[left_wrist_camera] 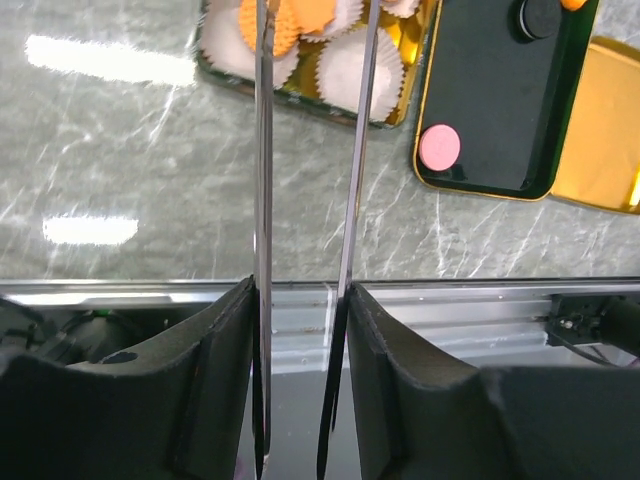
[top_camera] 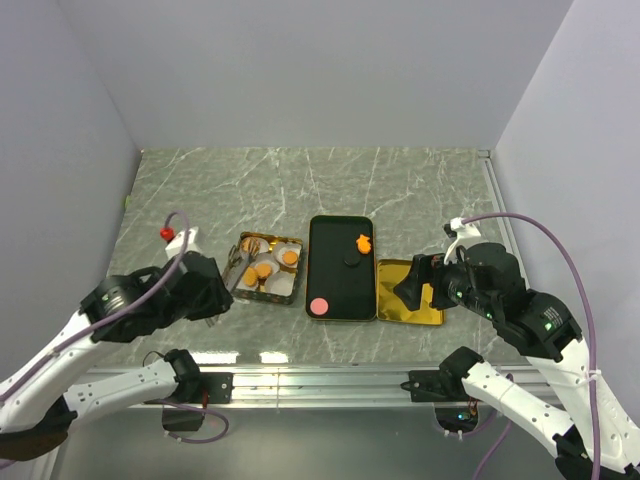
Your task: Pack the cookies
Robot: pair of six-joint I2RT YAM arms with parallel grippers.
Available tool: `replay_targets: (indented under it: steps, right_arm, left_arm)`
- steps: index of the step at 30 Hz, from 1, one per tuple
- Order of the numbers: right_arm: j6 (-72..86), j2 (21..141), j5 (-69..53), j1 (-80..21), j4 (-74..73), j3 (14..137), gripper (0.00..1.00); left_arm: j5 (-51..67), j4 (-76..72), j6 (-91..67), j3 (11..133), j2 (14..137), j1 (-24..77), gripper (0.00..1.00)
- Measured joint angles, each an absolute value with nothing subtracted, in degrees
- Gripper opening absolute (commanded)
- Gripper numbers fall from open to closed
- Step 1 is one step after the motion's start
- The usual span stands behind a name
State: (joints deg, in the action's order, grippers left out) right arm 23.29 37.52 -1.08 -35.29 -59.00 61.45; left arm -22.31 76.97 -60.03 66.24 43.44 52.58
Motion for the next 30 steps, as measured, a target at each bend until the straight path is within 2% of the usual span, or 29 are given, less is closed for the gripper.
replay_targets:
  steps: [8,18,30]
  right_arm:
    - [23.2,37.2,0.0,-35.3,-59.2,61.5,1.0]
    - [22.4,37.1,4.4,-35.4,-60.9,62.7,1.0]
    - [22.4,36.9,7.3,-35.4,-62.3,63.1,1.0]
  left_arm:
    - [-19.4,66.5,-54.2,66.7,54.0,52.6,0.4]
    - [-14.1,54.0,-47.0,69.9,67.6,52.7,0.4]
    - [-12.4,50.9,-41.5,77.1,82.3,57.1,0.45]
